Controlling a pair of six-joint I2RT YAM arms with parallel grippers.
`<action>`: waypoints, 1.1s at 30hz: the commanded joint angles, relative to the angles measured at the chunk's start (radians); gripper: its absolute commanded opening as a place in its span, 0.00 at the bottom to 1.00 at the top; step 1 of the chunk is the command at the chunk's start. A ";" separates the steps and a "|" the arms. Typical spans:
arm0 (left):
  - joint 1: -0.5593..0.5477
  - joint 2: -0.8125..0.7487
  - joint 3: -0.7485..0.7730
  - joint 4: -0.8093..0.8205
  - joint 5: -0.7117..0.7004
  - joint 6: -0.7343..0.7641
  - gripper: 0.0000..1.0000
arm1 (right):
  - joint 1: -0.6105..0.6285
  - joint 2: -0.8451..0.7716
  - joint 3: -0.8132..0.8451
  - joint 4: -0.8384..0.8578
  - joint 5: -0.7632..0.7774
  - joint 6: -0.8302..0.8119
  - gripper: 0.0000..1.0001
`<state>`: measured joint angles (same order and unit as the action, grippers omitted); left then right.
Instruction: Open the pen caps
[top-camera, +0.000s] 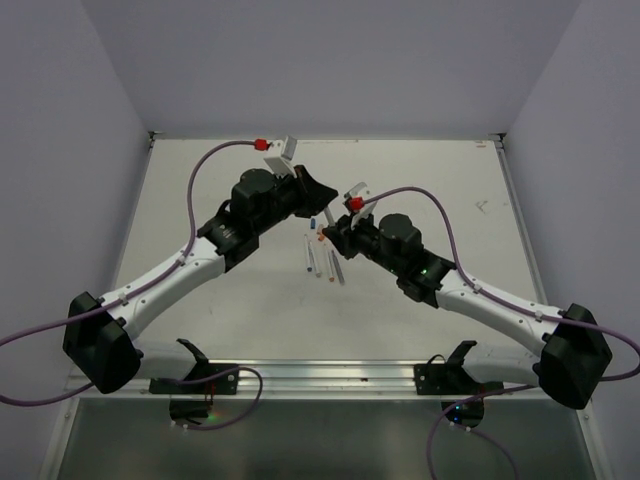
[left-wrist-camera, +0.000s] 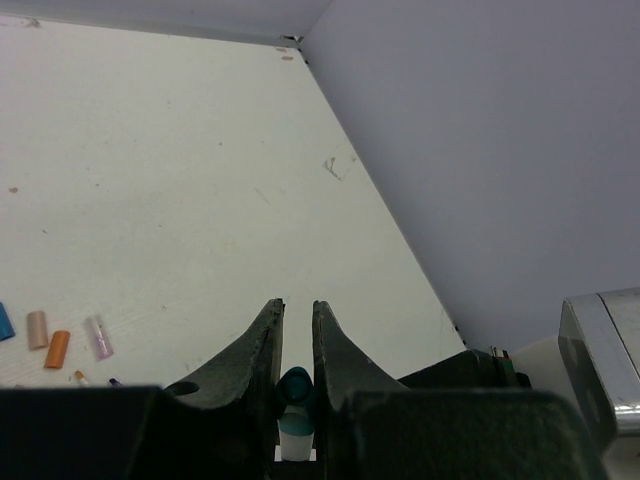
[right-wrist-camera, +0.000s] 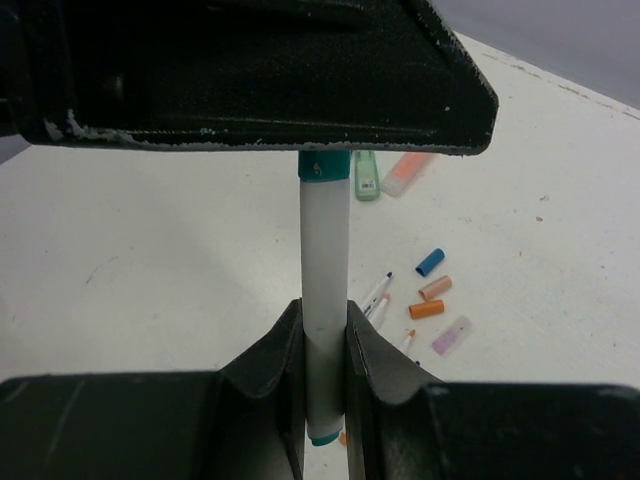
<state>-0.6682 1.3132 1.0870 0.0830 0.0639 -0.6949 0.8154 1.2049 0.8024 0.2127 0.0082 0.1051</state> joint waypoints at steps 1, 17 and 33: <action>0.048 -0.025 0.123 0.181 -0.197 0.011 0.00 | 0.001 -0.022 -0.095 -0.110 0.010 0.008 0.00; 0.055 -0.071 0.203 0.434 -0.470 0.144 0.00 | 0.005 -0.016 -0.259 -0.033 0.009 0.061 0.00; 0.139 -0.034 0.312 0.451 -0.464 0.144 0.00 | 0.007 -0.019 -0.310 -0.006 0.001 0.077 0.00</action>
<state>-0.5346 1.2583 1.3758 0.4835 -0.3645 -0.5808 0.8181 1.2312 0.4633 0.1925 0.0090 0.1638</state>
